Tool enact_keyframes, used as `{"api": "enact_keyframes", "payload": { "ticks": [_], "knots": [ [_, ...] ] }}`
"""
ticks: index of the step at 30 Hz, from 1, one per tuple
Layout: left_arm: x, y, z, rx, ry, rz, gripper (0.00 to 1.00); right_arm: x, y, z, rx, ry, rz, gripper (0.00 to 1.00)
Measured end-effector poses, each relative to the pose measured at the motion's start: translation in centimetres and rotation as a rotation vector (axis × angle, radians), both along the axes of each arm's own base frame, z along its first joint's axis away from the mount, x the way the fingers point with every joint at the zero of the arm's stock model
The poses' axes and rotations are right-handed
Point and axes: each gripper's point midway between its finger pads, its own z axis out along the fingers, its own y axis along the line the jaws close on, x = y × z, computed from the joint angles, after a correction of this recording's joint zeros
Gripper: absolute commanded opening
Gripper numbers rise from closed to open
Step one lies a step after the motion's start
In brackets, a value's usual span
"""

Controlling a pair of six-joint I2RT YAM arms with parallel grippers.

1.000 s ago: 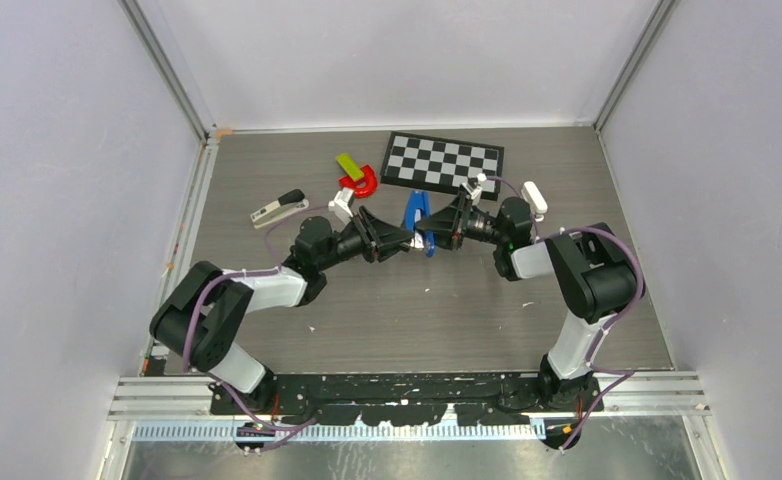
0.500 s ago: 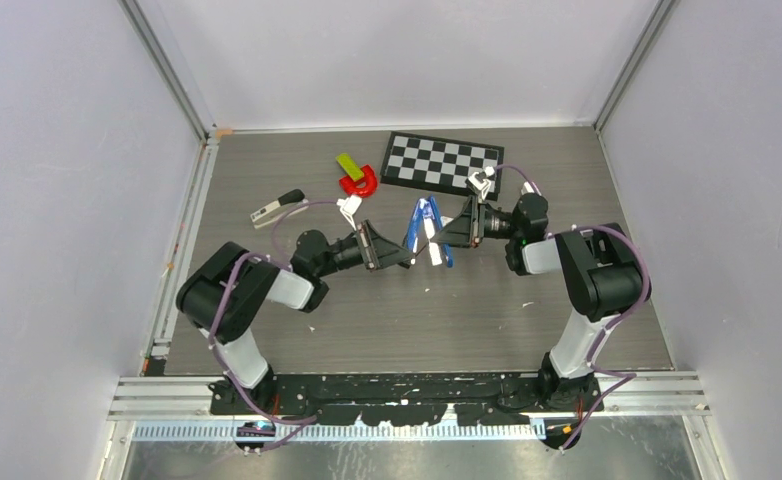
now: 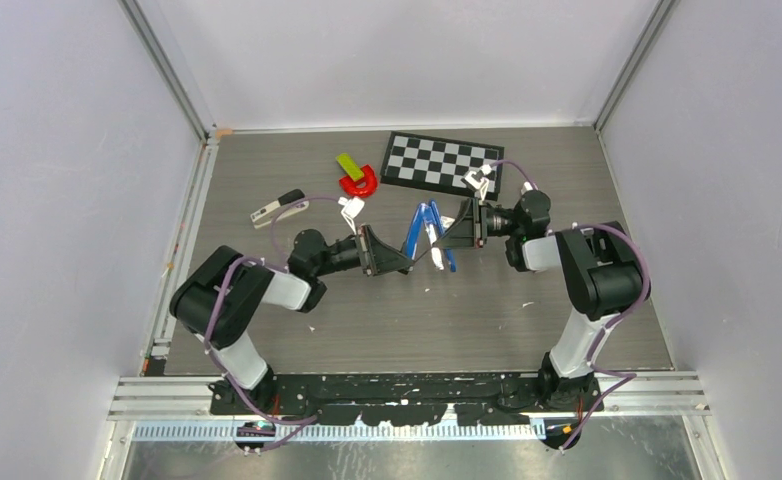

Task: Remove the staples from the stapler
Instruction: Unload the staple at the center of the board.

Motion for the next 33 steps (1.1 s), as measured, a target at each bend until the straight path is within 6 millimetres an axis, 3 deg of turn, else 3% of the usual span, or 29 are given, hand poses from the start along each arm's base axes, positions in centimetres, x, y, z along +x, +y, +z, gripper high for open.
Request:
{"api": "enact_keyframes", "payload": {
  "ticks": [14,18,22,28,30,33],
  "knots": [
    [-2.5,-0.6,2.0,0.128,-0.165,-0.026,0.00,-2.5,0.4,2.9,0.017,-0.165,0.072,0.01],
    [-2.9,-0.4,4.1,0.136,-0.233,-0.018,0.00,-3.3,1.0,5.2,0.043,-0.233,0.073,0.01],
    [-2.8,0.1,6.2,0.146,-0.316,0.019,0.00,-2.7,1.2,7.1,0.064,-0.312,0.047,0.01],
    [-2.4,0.6,4.5,0.225,-0.291,0.037,0.00,-2.2,3.7,5.8,-0.002,-0.356,-0.015,0.01],
    [-2.5,0.8,3.9,0.246,-0.296,0.030,0.00,-2.6,4.9,6.1,-0.090,-0.457,-0.046,0.01],
    [-3.4,0.9,4.4,0.241,-0.375,0.001,0.00,-3.8,4.8,6.7,-0.175,-0.587,-0.043,0.01]
  ]
}}
